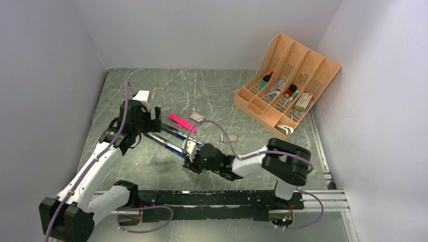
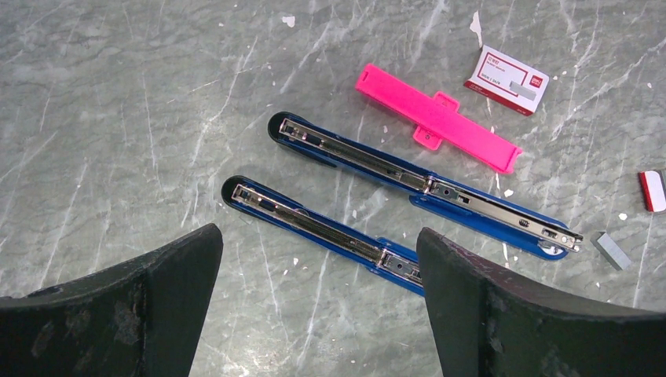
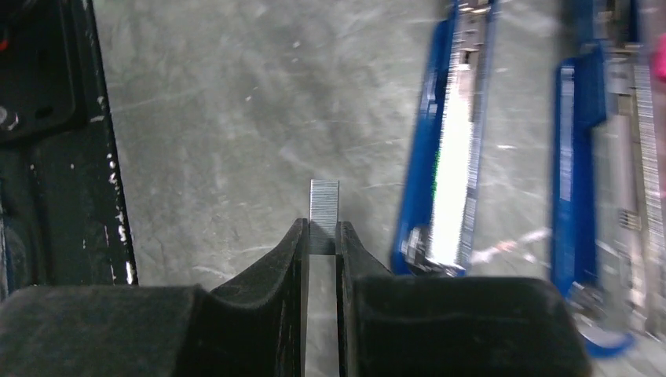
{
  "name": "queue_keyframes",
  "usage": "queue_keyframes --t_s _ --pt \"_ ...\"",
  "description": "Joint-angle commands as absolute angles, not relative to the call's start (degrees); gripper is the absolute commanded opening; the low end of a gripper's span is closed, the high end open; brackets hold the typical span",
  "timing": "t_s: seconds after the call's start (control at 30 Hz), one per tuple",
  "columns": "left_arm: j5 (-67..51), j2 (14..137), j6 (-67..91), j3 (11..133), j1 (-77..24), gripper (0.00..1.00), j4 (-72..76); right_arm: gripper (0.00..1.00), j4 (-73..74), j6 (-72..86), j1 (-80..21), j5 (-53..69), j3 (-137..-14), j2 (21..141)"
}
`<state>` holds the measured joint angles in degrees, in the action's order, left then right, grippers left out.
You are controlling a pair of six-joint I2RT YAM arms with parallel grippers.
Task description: Load the staples into the stapler
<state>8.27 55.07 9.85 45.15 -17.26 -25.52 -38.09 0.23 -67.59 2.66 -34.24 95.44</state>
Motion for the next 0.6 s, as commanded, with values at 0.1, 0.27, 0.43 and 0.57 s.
queue_keyframes --t_s 0.1,0.27,0.43,0.57 --pt "7.2 54.5 9.3 44.9 -17.6 0.98 -24.2 0.01 -46.0 -4.4 -68.2 12.7 -39.6 105.1" --pt "7.1 54.4 9.4 44.9 -17.6 0.98 -24.2 0.08 -48.5 -4.1 -68.2 13.4 -39.9 108.8" --pt "7.2 54.4 9.4 44.8 -17.7 0.98 -24.2 0.21 -49.0 -3.8 -68.4 13.1 -39.5 111.3" --pt "7.2 54.4 9.3 44.9 -17.7 0.98 -24.2 0.25 -49.0 -3.4 -68.5 12.1 -38.5 112.0"
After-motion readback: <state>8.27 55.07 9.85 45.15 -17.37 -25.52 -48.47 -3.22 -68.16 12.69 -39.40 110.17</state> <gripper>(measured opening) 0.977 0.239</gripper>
